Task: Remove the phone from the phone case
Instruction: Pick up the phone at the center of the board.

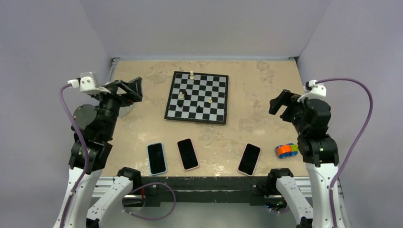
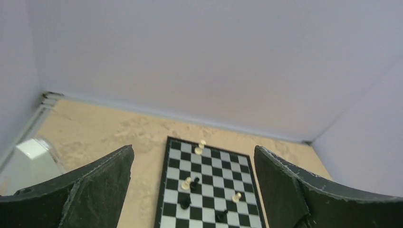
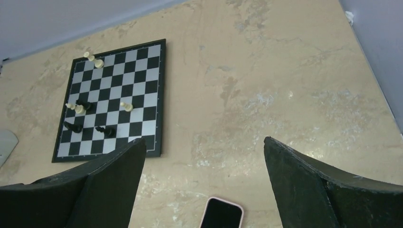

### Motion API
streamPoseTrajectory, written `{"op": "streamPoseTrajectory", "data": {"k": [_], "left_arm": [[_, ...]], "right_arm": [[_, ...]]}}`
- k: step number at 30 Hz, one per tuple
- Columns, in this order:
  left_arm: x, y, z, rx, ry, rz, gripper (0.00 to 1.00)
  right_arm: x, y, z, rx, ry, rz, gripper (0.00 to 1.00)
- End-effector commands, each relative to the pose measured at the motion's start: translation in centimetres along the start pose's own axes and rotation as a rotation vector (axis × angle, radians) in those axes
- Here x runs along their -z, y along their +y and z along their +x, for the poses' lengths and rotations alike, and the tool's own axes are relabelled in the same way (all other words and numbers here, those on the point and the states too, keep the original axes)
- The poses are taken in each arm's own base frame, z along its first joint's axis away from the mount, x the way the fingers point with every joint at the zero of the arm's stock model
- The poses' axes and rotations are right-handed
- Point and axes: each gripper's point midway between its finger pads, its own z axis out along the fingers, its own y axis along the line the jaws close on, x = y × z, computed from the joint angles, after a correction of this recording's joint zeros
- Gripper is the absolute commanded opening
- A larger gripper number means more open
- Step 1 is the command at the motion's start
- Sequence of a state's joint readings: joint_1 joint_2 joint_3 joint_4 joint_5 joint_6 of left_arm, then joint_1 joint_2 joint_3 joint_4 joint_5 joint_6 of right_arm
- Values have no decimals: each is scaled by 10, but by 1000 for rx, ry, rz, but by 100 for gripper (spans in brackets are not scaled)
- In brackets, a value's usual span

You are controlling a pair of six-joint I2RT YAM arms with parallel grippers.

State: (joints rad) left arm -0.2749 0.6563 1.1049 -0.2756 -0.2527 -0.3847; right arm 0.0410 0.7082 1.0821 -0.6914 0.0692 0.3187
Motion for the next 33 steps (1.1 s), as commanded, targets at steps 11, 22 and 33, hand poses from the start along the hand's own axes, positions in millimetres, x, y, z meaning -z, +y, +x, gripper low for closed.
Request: {"op": "streamPoseTrajectory", "data": {"k": [11,22,33], "left_arm": [[-8,-37,185,32,696,146,100],[-6,-88,237,-55,805,310,100],[14,-111,228,65,797,445,100]], "right_arm": [[-3,1,88,-162,303,-5,98],[-3,-15,196,-314,625,128,98],[4,-4,276,-267,922,63,98]]}}
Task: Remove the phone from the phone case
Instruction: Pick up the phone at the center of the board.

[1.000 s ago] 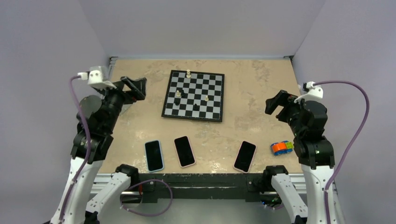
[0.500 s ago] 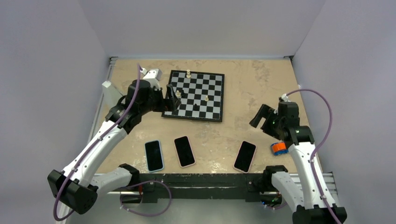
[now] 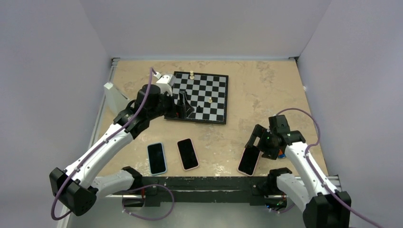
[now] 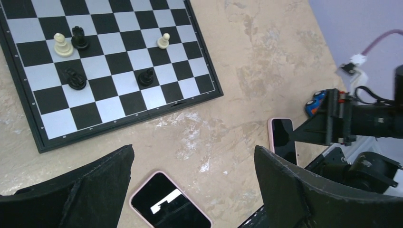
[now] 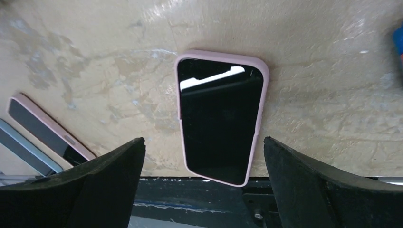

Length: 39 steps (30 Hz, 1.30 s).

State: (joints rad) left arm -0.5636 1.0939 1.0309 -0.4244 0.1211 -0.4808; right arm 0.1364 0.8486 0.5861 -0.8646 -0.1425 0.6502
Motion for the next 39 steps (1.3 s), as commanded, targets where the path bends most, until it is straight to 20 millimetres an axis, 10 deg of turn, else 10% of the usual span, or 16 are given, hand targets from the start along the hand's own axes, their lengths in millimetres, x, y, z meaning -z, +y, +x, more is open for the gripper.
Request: {"op": "streamPoseTrajectory", "data": {"k": [1,25,39], "left_arm": [[11,-24,-15,10,-67,119,100],[30,-34,-17,1,-105,170,100],[38,-29,-17,-32,-88,135,100]], "right_arm": [[-14,12,14,54,91,-39,98],[-47,-2,21,31,116,224,98],[-64,-2,23,137,143,360,79]]}}
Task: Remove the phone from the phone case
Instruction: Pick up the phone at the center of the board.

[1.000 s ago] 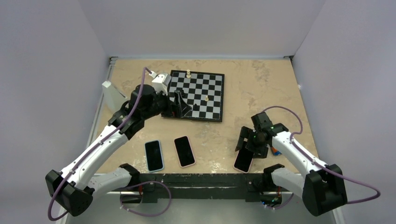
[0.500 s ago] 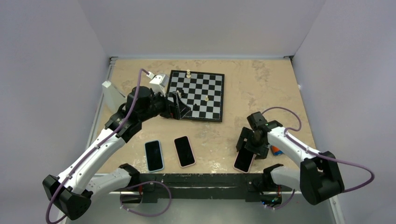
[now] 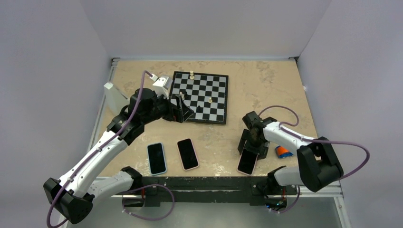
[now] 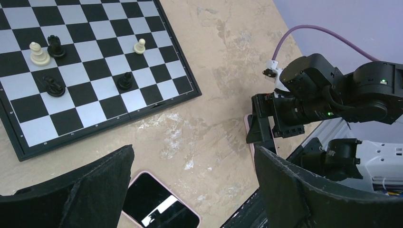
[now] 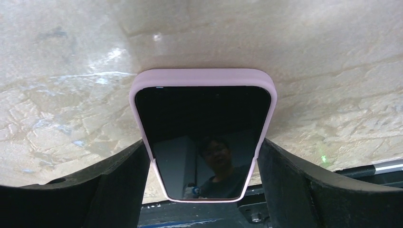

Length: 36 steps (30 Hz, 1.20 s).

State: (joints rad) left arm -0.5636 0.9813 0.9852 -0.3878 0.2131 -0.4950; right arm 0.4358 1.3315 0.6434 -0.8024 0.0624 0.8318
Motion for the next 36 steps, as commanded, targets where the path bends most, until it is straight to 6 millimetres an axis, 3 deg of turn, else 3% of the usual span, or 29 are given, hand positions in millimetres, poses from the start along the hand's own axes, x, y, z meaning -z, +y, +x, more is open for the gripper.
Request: {"op": "streamPoseTrajectory", "data": {"k": [1,3,5,7,9,11,13,17,22,27,32,36], "left_arm": [[12,-7,-14,-44,-33,8,100],[15,-7,-16,-60,-31,0,100],[17,-5,-17,-74,-32,-12,100],[18,-3,-14,-82,-23,-20,100],[16,0,-7,-80,-1,-26,100],[13,2,2,-70,33,-22,100],[8,1,13,-45,74,-1,99],[-10,-10,32,54,135,91,94],[-36,-21,46,230,159,186,84],[-45,-34,38,277,142,213,75],[-59,-41,41,265,176,185,76],[-73,-43,43,285,206,160,78]], "right_arm": [[-4,13,-14,44,-44,21,79],[-4,18,-14,72,-41,17,79],[-5,24,-14,109,-38,3,72],[-2,31,-16,154,-50,-27,57],[8,42,-24,200,-113,-83,35],[26,62,-32,243,-201,-200,12],[47,86,-35,275,-291,-366,0],[86,119,-47,265,-441,-622,0],[117,141,-50,271,-598,-880,0],[134,152,-53,388,-661,-920,0],[163,170,-41,547,-678,-1046,0],[182,175,-37,577,-704,-1110,0]]}}
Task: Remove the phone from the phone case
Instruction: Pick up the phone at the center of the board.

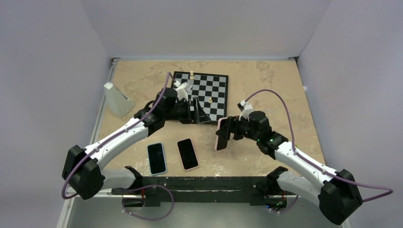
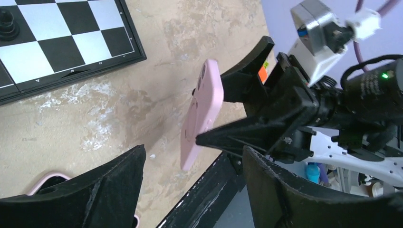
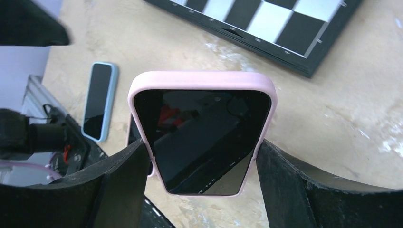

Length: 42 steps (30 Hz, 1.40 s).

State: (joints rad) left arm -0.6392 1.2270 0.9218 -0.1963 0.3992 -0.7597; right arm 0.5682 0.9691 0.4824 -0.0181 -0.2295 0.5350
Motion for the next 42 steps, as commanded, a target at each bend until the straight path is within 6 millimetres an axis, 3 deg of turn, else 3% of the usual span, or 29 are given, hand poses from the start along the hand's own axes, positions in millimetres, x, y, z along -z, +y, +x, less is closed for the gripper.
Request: {"op": "streamPoseTrajectory", "data": {"k": [1,8,27,30,35,37,40,42], "left_arm": [[-12,-21,-18,14,-30,24,78],[-38,-41,-11,0,33,20,70],[-68,-33,15,17,109,-74,51],[-73,-33,15,19,120,-72,39],[-74,-37,10,-22,132,-68,5],[-69,-40,4,-51,117,-63,0],[-56,-44,-11,-93,73,-42,0],[-47,-48,-21,-119,53,-10,0]], "right_arm": [[14,61,-57,117,-159,-232,0],[15,75,-58,102,-166,-284,0],[13,84,-67,84,-196,-249,0],[9,83,-69,84,-193,-216,0],[4,76,-64,79,-170,-177,0],[0,70,-57,89,-131,-152,16],[-6,59,-42,88,-71,-115,52],[-7,59,-29,90,-23,-134,67]]}}
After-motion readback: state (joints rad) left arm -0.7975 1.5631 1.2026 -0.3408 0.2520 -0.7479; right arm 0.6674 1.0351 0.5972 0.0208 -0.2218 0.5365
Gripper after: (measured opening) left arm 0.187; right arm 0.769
